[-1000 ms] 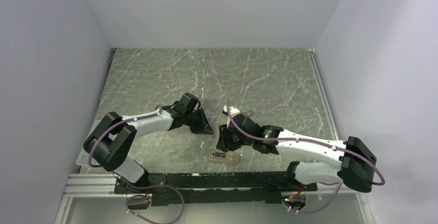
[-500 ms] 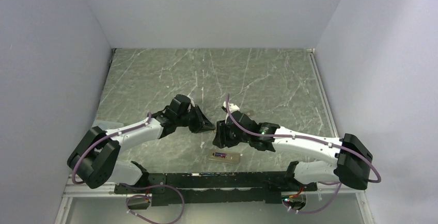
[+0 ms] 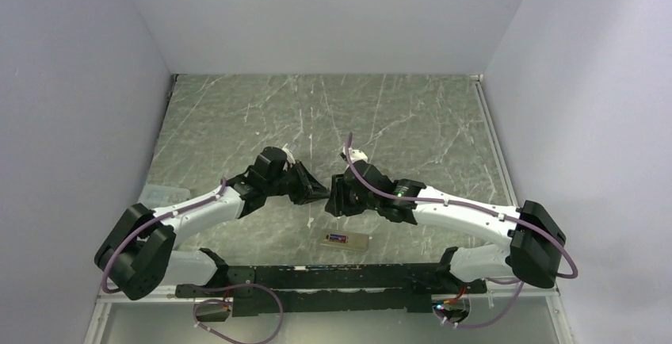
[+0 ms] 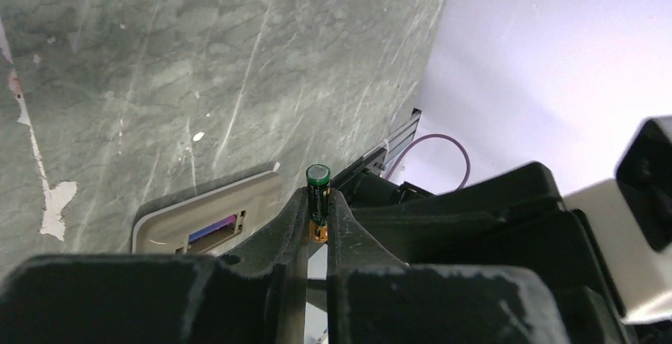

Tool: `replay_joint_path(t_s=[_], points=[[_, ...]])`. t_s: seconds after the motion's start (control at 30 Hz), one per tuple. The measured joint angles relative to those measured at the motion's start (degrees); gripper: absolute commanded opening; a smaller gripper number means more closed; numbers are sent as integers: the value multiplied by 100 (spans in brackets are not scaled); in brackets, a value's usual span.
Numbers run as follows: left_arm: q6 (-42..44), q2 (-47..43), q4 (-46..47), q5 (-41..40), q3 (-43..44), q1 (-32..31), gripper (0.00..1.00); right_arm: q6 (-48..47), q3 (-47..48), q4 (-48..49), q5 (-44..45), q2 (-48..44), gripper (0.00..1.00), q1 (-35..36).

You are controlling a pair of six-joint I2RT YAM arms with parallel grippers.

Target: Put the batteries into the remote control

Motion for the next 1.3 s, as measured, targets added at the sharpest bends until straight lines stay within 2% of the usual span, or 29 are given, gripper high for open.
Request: replay_joint_path(t_s=[0.53, 1.3], points=[[-20, -133, -15, 103, 0, 4, 0, -4, 87, -146, 17, 55, 37, -184], [-33, -229, 24, 144, 0, 11, 0, -20, 262, -138, -28, 179, 21, -210]])
